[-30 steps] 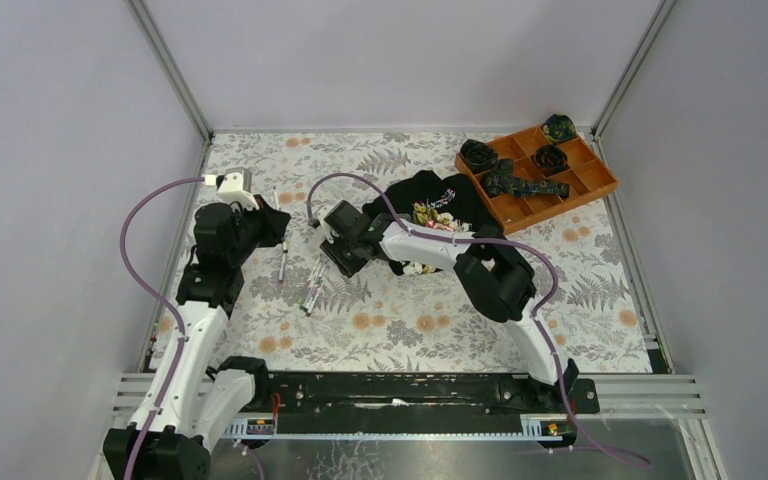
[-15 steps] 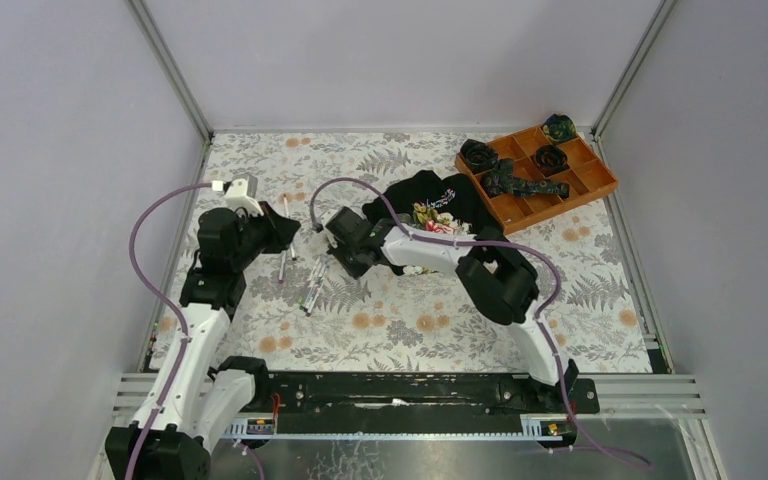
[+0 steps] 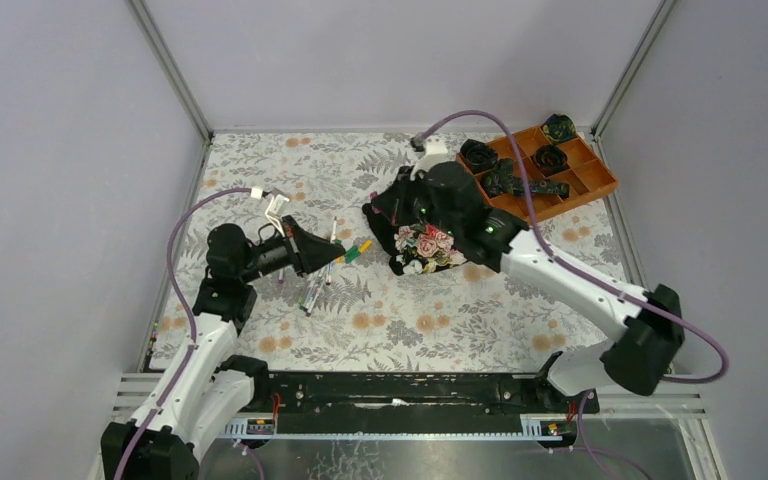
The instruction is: Insert the pens into the pen caps
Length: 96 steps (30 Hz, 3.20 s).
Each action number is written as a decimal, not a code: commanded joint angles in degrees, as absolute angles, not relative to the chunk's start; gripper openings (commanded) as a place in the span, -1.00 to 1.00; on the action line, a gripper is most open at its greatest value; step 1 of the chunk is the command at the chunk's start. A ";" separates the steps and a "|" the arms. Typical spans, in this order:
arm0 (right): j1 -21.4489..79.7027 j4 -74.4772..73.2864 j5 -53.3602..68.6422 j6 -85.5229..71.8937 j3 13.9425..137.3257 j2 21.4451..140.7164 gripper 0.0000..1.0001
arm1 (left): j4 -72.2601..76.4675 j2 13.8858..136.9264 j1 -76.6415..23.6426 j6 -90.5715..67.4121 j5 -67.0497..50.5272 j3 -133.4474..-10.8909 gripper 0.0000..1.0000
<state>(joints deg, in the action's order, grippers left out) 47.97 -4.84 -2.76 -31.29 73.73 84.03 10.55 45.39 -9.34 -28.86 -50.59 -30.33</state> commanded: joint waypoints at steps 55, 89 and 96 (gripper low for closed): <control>51.75 27.97 8.93 -42.89 56.96 74.28 -1.00 | 19.34 46.98 -16.33 -32.78 -56.73 -29.88 -1.00; 57.36 32.20 2.86 -38.73 46.23 67.07 0.44 | 19.44 46.18 -16.35 -32.58 -55.06 -29.75 -1.00; 51.86 29.47 8.22 -38.98 52.02 69.84 0.44 | 21.41 46.39 -16.35 -33.85 -56.58 -29.25 -1.00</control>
<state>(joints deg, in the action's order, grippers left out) 54.28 30.22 4.40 -40.40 46.96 69.08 17.04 46.85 -16.45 -32.82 -55.72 -29.43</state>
